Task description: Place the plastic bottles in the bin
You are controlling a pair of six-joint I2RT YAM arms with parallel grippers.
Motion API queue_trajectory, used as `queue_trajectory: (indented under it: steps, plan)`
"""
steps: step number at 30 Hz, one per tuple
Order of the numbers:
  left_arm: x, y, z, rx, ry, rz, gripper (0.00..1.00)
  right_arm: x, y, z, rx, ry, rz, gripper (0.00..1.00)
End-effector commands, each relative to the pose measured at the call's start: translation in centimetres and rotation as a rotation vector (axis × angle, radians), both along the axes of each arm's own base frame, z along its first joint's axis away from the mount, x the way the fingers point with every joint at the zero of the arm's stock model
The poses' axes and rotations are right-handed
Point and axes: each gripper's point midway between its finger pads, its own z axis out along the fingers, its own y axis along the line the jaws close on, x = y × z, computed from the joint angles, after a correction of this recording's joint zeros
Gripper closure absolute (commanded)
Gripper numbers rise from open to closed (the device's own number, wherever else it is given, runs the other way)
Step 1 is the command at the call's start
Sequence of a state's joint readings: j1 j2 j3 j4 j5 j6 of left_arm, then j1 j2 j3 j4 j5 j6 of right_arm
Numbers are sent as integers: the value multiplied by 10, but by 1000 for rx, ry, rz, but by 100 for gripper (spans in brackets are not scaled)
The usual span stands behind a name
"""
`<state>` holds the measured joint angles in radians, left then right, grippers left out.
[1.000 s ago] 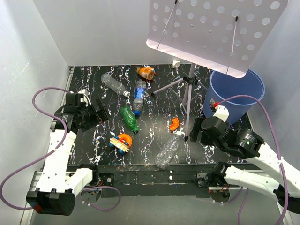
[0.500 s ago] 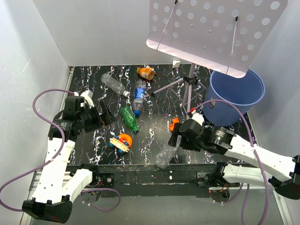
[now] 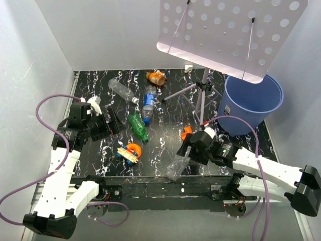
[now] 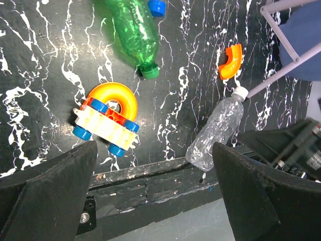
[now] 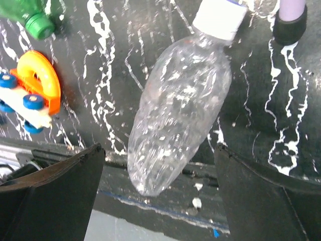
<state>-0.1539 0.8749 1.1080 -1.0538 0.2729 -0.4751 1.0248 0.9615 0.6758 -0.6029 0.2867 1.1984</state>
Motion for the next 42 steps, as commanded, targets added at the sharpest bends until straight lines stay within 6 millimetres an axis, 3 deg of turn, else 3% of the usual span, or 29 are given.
queue_trajectory:
  steps: [1, 8, 12, 14, 17, 20, 21, 24, 28, 31, 34, 42]
  plan:
    - [-1, -3, 6, -14, -22, -15, 1, 10, 11, -25, 110, 44, -2, 7]
    - [3, -1, -3, 3, -5, -19, 1, 7, 15, -52, 76, 105, 66, 11]
    - [9, -6, -5, -18, -1, -28, 1, 10, 20, -57, 79, 105, 74, 19]
    - [13, -9, -5, -34, -3, -30, 1, 11, 18, -59, 61, 112, 68, 32]
    - [15, -9, -5, -27, -6, -37, 1, 14, 17, -53, 42, 108, 60, 64]
    - [15, -6, -7, -1, -2, -38, 1, 19, 15, -25, 36, 71, 58, 96]
    - [16, -5, -9, 3, 1, -38, 1, 19, 14, -9, 40, 56, 66, 99]
    - [18, -6, -12, 4, 13, -41, 1, 23, 4, 47, 44, -41, 73, 99]
    - [22, -9, -12, -8, 6, -48, 1, 33, -53, 109, -71, -231, -28, 99]
    - [25, -10, -14, -10, 12, -49, 1, 33, -100, 135, -176, -318, -130, 99]
    - [27, -12, -12, -19, 11, -64, 1, 31, -134, 153, -220, -359, -235, 99]
    - [28, -13, -6, -20, 1, -67, 1, 44, -185, 209, -218, -499, -495, 99]
